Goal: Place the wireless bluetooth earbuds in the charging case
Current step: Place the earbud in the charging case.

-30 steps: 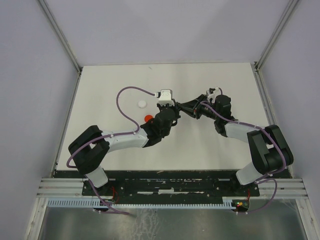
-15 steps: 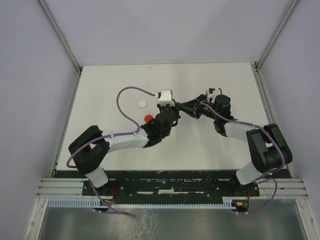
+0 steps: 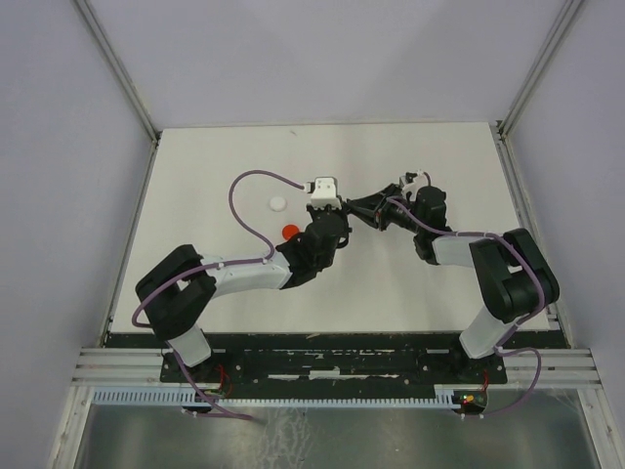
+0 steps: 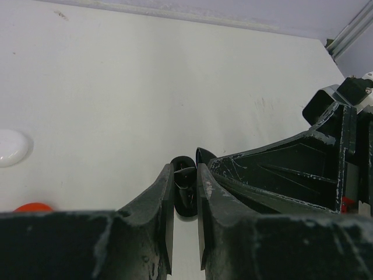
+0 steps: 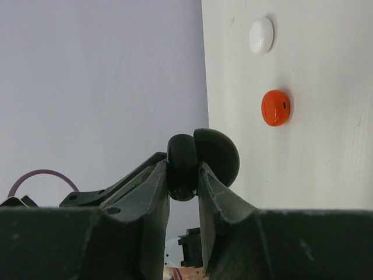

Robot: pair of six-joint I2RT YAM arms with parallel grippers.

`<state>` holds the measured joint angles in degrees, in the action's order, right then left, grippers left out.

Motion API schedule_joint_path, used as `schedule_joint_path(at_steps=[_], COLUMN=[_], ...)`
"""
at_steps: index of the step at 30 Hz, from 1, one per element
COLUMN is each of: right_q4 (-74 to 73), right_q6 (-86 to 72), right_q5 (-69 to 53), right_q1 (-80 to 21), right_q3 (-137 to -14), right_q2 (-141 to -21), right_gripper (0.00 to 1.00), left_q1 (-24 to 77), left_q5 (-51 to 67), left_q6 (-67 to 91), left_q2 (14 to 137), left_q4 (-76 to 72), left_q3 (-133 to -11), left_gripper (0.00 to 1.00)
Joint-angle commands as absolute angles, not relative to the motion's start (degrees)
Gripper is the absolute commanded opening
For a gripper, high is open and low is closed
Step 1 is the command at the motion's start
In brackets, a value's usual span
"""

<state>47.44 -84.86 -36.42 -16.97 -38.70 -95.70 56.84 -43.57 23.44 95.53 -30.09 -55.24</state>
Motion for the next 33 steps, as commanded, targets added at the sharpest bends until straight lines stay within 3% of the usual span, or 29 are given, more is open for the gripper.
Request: schedule_joint_path(at_steps=[1,22,33], right_q4=[54.72,55.29,52.90], right_q6=[-86.04,-85.43,-83.04], right_q5=[-37.21,-38.06,-39.06], right_q1=[-17.20,-17.18,-16.91], right_q3=[-41.49,-40.71,-39.16], right_q2=[-96.53,-97.70,-96.64], right_gripper=[0.05,0.05,0.05], left_q1=[58.15,57.50,49.70], left_q5=[-43.51,-46.81,-35.43], left_q6=[25.06,17.87,21.12], left_q2=[96.95,94.88,90.24], left_q4=[-32.23,-27.10,-17.60], left_q3=[-57.55,-62.39,-64.21], left_gripper=[0.03,0.03,0.03])
